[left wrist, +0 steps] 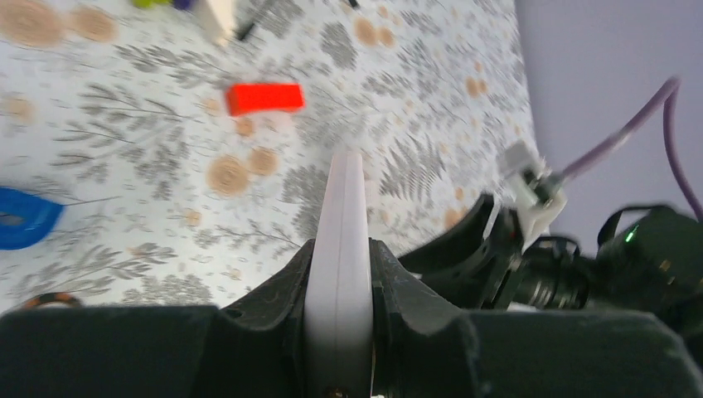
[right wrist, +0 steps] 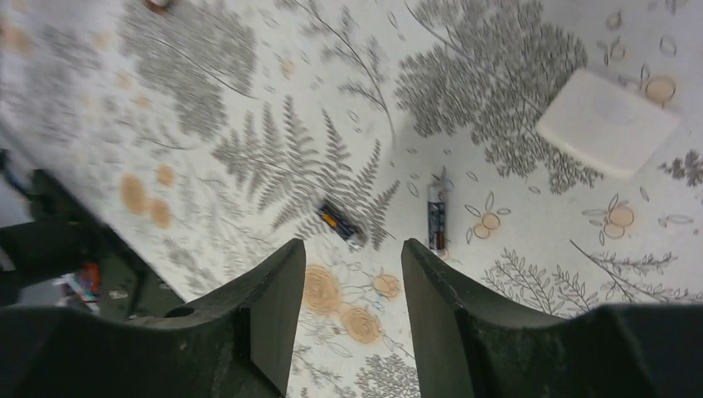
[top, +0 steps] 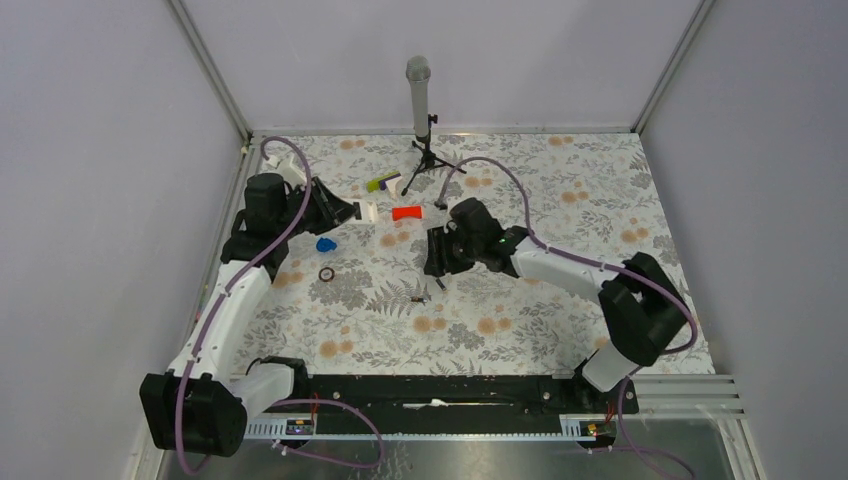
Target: Load the batteries into the remote control
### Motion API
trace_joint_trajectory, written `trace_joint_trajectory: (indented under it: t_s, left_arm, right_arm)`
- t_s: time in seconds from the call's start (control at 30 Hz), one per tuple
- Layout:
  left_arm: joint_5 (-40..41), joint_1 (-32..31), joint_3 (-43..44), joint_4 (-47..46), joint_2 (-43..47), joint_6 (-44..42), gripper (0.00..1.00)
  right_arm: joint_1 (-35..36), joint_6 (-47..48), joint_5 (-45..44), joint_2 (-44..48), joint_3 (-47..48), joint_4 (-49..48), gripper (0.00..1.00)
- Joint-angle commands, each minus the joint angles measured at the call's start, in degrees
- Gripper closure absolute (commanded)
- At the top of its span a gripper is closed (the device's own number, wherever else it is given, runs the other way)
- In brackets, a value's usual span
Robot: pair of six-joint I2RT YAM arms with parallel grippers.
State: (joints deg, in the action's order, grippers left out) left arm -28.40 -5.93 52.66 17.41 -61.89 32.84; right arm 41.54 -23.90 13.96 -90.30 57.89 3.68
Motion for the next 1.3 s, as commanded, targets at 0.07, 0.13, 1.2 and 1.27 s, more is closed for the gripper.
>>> trace_joint_trajectory:
  t_s: [0.07, 0.13, 1.2, 1.27]
  left_arm:
    - [13.02, 0.57, -0.31, 0.01, 3.39, 0.29, 1.00]
    - [12.66, 0.59, -0.53, 0.20, 3.33, 0.33, 1.00]
    - [5.50, 1.89, -2.78, -3.91, 4.42, 0.76, 1.00]
    - [2.12, 1.89, -3.04, -5.87, 3.97, 1.56, 1.00]
  right_arm:
    - [4.11, 5.18, -14.48, -7.43, 8.13, 12.62, 0.49]
    - [5.50, 6.86, -17.21, -10.30, 11.17, 15.36, 0.51]
    - [7.88, 6.12, -23.24, -20.15, 19.98, 22.59, 0.87]
    - [6.85, 5.20, -23.36, -16.63, 20.03, 21.72, 0.87]
